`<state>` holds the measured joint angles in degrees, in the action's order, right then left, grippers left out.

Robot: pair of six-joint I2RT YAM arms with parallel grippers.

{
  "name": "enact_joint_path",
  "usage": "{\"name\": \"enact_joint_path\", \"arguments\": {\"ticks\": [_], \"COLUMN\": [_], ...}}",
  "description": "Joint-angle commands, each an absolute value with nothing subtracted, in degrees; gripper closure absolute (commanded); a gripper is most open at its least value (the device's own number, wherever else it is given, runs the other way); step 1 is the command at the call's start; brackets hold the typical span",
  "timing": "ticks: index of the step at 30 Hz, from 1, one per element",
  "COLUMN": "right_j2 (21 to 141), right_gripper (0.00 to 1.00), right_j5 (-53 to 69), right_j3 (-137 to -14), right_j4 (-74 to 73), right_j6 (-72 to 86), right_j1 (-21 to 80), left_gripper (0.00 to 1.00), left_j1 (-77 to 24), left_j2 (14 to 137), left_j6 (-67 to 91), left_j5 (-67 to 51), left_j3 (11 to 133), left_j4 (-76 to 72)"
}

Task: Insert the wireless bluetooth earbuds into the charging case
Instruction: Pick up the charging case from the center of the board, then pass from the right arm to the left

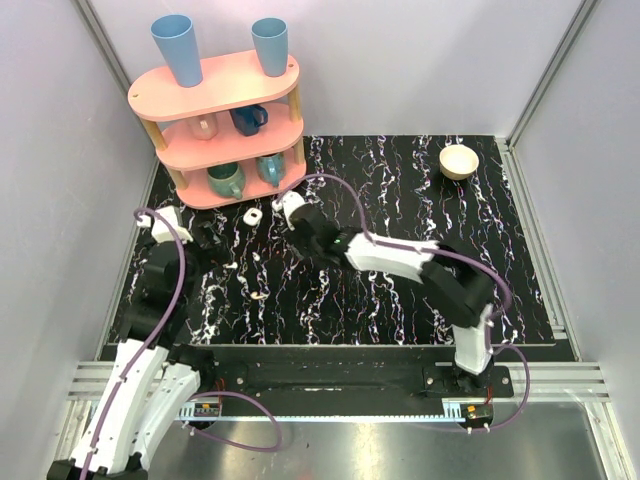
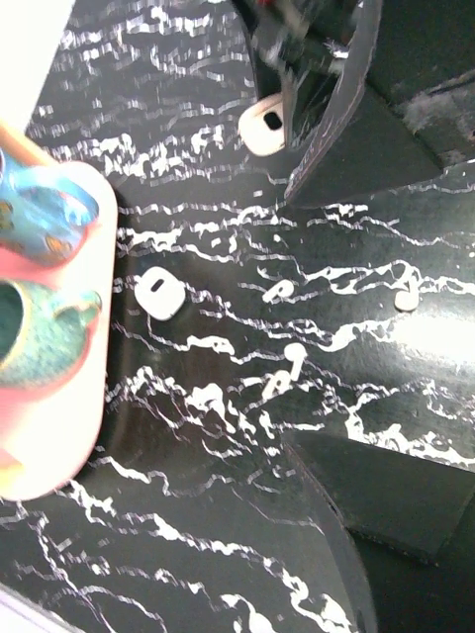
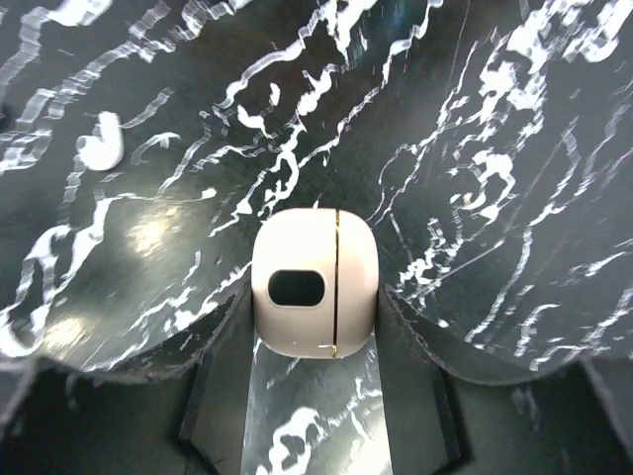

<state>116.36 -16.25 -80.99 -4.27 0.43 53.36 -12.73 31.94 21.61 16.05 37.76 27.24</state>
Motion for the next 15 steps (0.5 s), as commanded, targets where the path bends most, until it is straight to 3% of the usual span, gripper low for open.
{"name": "enact_joint_path", "arguments": {"ticks": [1,5,11,15], "right_j2": [98.9,90.0,75.3,67.1], "right_gripper": [0.82,0.73,0.97,1.0], "right_j5": [-8.7,-4.0,-2.6,1.6], "right_j3": [-72.0,-67.9,-61.9,-61.2], "right_j4": [7.6,0.5,-3.7,-6.8], "right_j6": [-9.6,-15.1,-19.3,-20.4], "right_j1": [53.1,52.9,53.1,53.0], "left_gripper": [0.01,0.01,0.01,0.01], "left_j1": [-12.7,-12.7,-12.7,-12.7], "left_j2": [29.4,29.9,34.3,37.3], "left_j6": [20.7,20.6,20.9,21.1], "left_j5": [7.2,-7.8,-25.9,-30.6], "left_j3": [36.0,35.8,39.4,43.2], "left_j4": [20.4,16.5,12.7,11.4]}}
